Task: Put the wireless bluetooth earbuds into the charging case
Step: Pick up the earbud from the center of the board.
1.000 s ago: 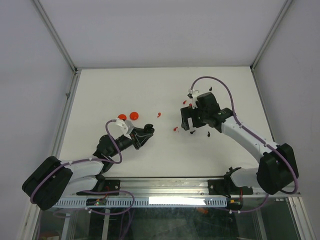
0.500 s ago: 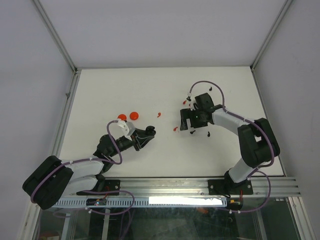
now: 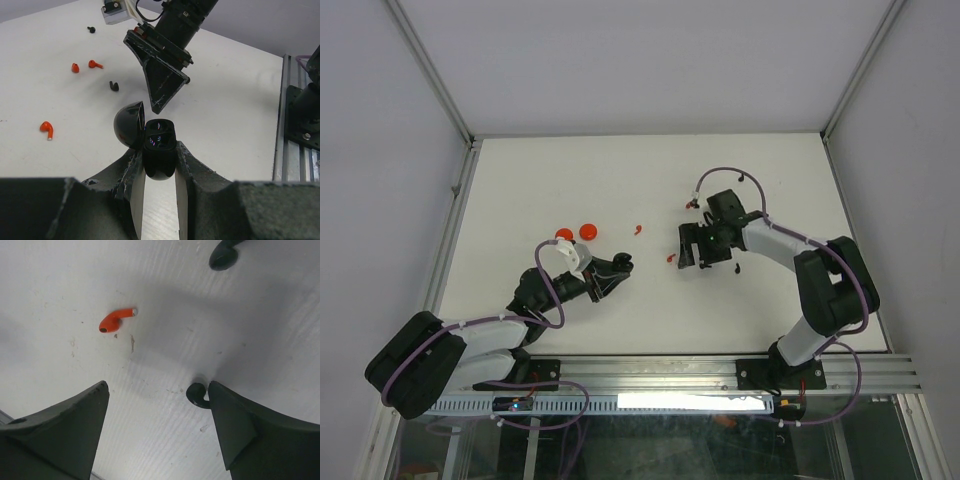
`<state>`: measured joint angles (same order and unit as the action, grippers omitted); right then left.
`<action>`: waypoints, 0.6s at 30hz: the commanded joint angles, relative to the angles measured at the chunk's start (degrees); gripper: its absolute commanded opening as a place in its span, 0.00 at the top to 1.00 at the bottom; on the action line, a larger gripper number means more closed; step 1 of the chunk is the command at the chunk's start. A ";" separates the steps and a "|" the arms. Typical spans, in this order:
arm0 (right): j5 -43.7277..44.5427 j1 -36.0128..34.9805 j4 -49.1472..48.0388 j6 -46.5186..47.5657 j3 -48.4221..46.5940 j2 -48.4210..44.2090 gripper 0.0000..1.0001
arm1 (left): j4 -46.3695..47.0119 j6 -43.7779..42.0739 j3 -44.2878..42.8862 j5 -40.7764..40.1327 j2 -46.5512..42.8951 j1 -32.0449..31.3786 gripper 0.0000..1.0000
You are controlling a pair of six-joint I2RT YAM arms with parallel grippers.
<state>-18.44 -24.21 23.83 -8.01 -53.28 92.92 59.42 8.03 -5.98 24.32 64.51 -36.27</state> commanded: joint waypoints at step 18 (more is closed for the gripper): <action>14.64 -6.84 7.18 -1.43 -3.37 -1.50 0.35 | 0.92 -0.77 -2.11 2.40 -0.08 0.41 1.00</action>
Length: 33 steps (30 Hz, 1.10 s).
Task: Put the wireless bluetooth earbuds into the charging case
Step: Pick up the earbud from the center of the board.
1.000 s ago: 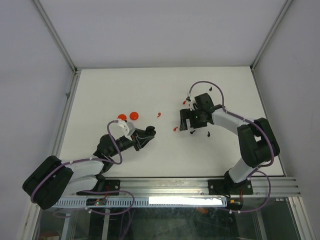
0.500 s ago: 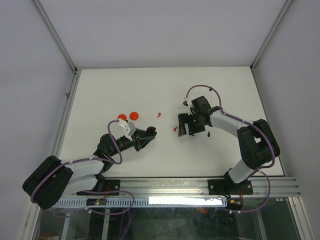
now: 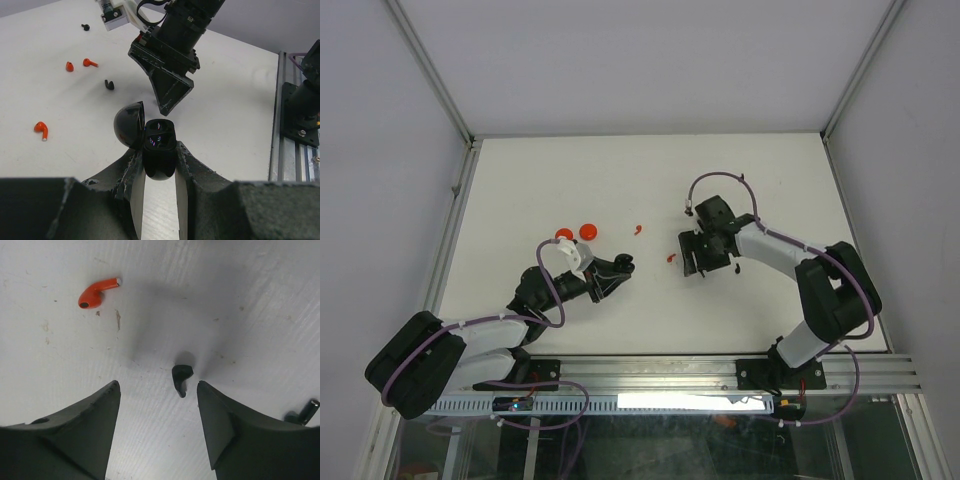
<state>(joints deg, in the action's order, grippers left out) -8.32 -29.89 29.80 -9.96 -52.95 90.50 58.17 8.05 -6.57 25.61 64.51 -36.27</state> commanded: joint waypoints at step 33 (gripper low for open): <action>10.16 -3.69 7.92 5.89 -9.93 10.51 0.65 | 1.16 -0.82 -1.87 2.91 -0.53 0.42 1.00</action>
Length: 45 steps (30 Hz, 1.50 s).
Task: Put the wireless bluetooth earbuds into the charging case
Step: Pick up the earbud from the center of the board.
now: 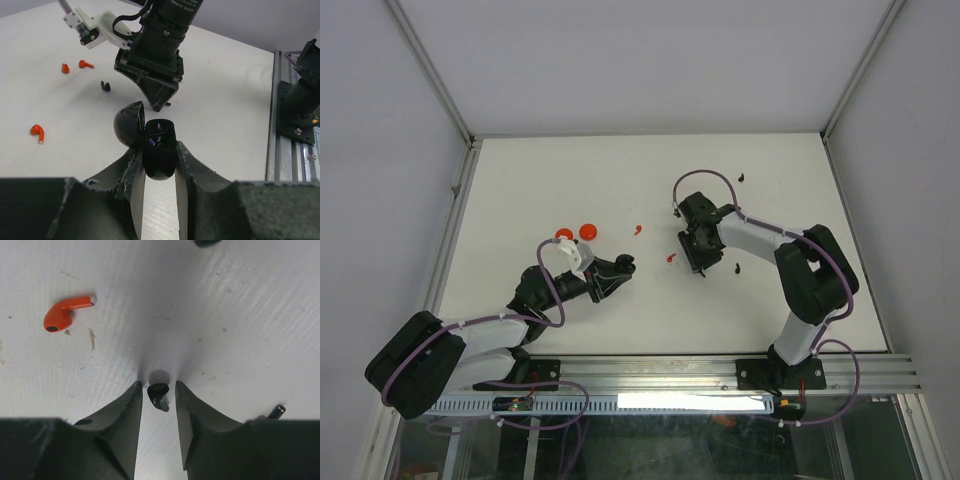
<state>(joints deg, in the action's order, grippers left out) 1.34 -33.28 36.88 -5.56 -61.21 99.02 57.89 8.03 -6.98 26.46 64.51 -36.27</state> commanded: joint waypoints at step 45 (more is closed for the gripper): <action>-1.22 -16.56 -37.11 -9.41 7.74 -40.14 0.89 | 28.03 -8.96 -3.00 1.64 6.36 0.46 1.00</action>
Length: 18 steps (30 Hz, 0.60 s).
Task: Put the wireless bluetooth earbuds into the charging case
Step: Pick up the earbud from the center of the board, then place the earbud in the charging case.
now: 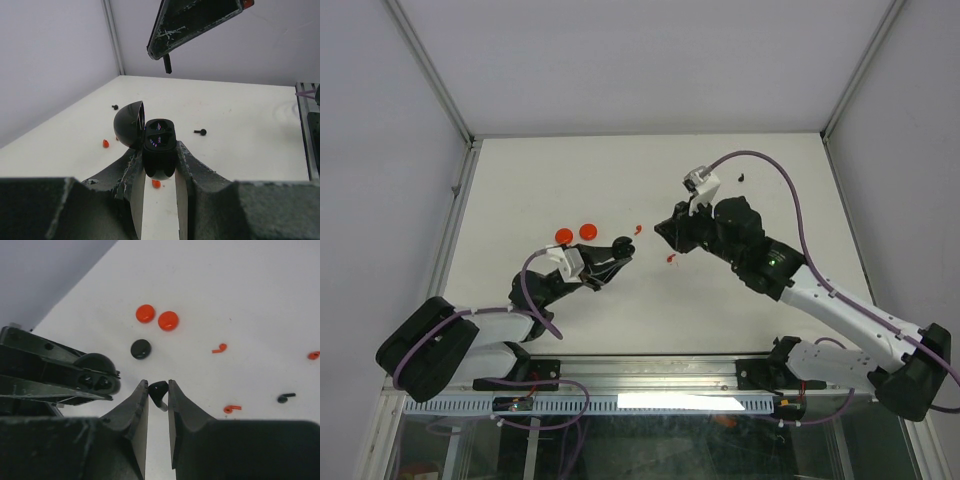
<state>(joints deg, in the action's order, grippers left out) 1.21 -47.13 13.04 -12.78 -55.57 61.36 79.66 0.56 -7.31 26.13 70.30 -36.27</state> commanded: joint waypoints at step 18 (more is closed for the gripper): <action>5.98 -14.69 -29.51 -0.07 7.84 -0.76 0.89 | 6.04 1.28 -3.46 2.91 -0.31 0.35 1.00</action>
<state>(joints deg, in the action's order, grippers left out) 3.92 -60.42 -10.35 -13.45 -47.72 59.29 80.68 0.69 -9.19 27.55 71.02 -36.27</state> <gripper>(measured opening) 0.202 0.260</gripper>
